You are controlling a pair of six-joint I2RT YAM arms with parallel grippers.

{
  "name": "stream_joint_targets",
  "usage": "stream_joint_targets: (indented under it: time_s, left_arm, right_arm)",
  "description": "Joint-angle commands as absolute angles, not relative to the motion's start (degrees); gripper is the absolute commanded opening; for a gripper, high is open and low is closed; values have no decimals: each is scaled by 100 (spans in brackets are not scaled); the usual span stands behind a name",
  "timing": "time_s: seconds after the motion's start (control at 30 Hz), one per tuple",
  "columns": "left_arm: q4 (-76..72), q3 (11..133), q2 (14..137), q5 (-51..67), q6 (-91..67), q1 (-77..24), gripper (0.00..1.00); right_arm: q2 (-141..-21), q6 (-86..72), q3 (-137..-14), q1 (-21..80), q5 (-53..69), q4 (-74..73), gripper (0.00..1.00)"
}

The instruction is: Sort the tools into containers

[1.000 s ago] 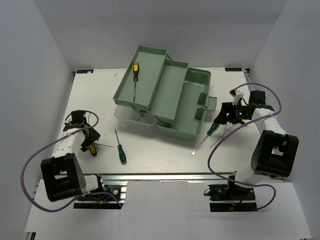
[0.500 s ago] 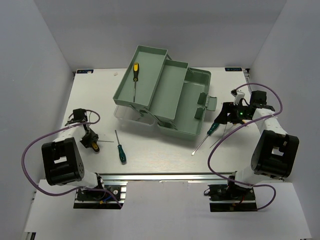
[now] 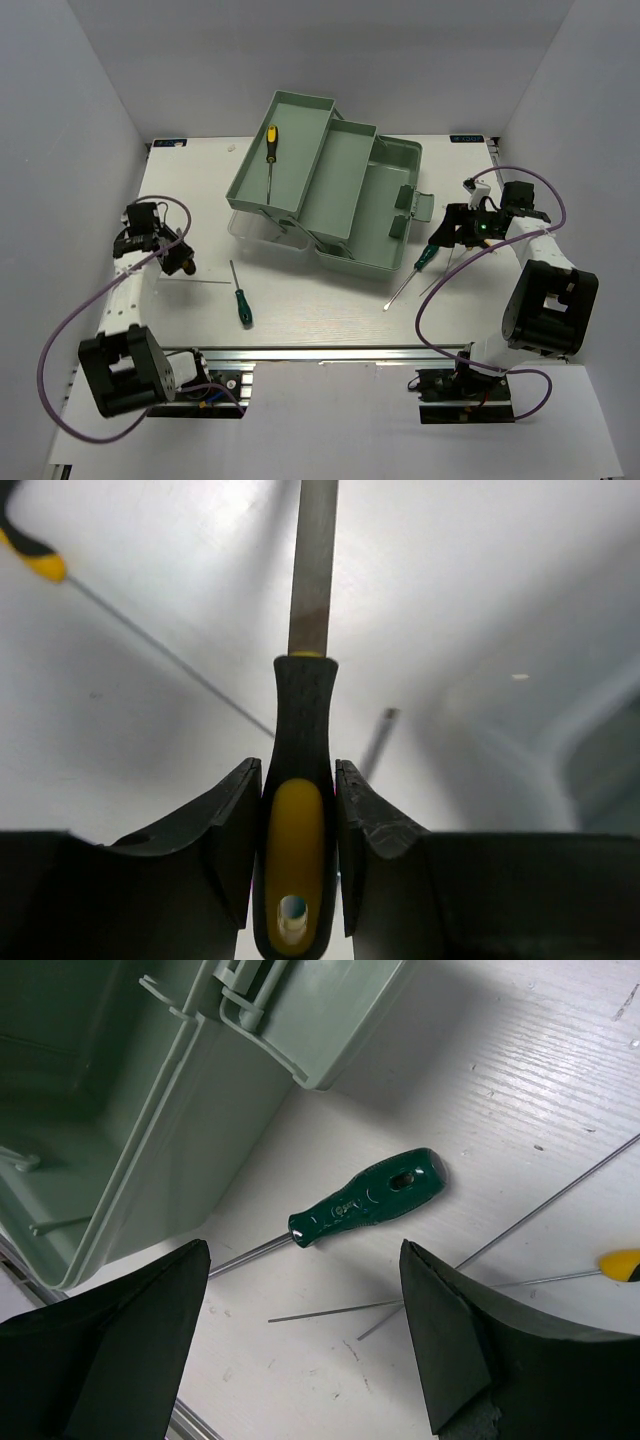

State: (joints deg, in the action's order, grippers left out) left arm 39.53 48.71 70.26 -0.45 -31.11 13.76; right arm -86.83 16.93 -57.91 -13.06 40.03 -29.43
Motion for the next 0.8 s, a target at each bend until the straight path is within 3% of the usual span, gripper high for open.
stream_joint_targets:
  time_s: [0.0, 0.33, 0.77]
  left_arm:
    - [4078, 5308, 6399, 430, -3392, 1389, 0]
    - [3946, 5968, 6038, 1098, -3797, 1380, 0]
    - [3551, 5643, 5880, 1696, -4236, 1389, 0]
  right_arm:
    - [-8666, 1652, -5827, -1327, 4236, -2769, 82]
    - [-8710, 1644, -5959, -1327, 4315, -2733, 82]
    - [-8552, 1696, -5818, -1327, 4342, -2707, 81]
